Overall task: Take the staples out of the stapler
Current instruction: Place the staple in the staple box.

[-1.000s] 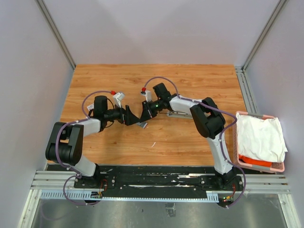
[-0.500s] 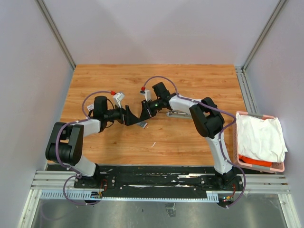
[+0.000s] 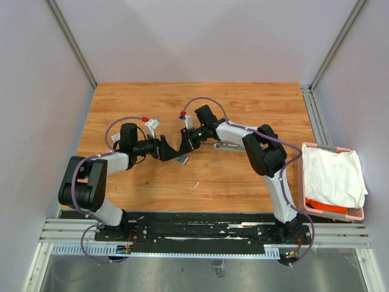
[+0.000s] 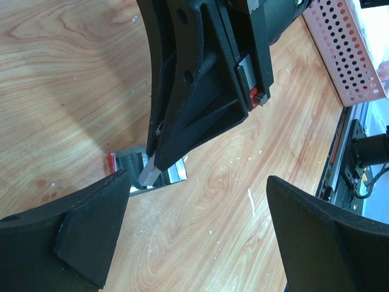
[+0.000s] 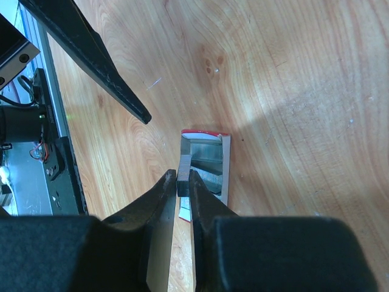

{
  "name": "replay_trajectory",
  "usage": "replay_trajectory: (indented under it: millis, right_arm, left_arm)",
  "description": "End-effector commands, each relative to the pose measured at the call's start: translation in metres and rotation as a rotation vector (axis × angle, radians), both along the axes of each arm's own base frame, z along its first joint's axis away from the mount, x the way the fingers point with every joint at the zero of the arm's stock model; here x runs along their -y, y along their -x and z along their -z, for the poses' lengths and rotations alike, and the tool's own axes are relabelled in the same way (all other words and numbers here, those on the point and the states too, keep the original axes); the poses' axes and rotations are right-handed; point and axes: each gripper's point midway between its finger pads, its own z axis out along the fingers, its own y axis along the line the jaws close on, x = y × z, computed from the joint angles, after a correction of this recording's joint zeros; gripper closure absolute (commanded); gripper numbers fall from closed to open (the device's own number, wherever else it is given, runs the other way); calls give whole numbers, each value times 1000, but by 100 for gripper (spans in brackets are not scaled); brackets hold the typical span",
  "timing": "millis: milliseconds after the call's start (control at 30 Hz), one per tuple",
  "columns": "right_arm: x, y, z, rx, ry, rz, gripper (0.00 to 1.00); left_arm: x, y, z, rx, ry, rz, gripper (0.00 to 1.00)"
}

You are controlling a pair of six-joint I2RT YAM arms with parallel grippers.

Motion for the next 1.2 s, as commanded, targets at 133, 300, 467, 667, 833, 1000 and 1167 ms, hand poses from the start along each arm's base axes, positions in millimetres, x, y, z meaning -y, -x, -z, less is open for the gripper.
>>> replay_trajectory:
  millis: [133, 300, 467, 667, 833, 1000, 1167]
  right_arm:
    - [-6, 9, 4, 0, 11, -36, 83]
    - [-8, 8, 5, 1, 13, -35, 83]
    - [-10, 7, 6, 2, 12, -37, 83]
    - [-10, 6, 6, 10, 18, -37, 82]
    - [-9, 3, 1, 40, 26, -37, 78]
    - [-10, -1, -8, 71, 25, -39, 74]
    - [-10, -4, -16, 100, 24, -42, 71]
  left_arm:
    - [0, 1, 0, 10, 12, 12, 2]
    - [0, 1, 0, 12, 13, 11, 2]
    - [0, 1, 0, 13, 13, 14, 2]
    - [1, 1, 0, 11, 16, 14, 2]
    - [1, 2, 1, 6, 20, 13, 2]
    - [1, 2, 1, 5, 23, 14, 2]
    - [2, 2, 2, 2, 25, 14, 2]
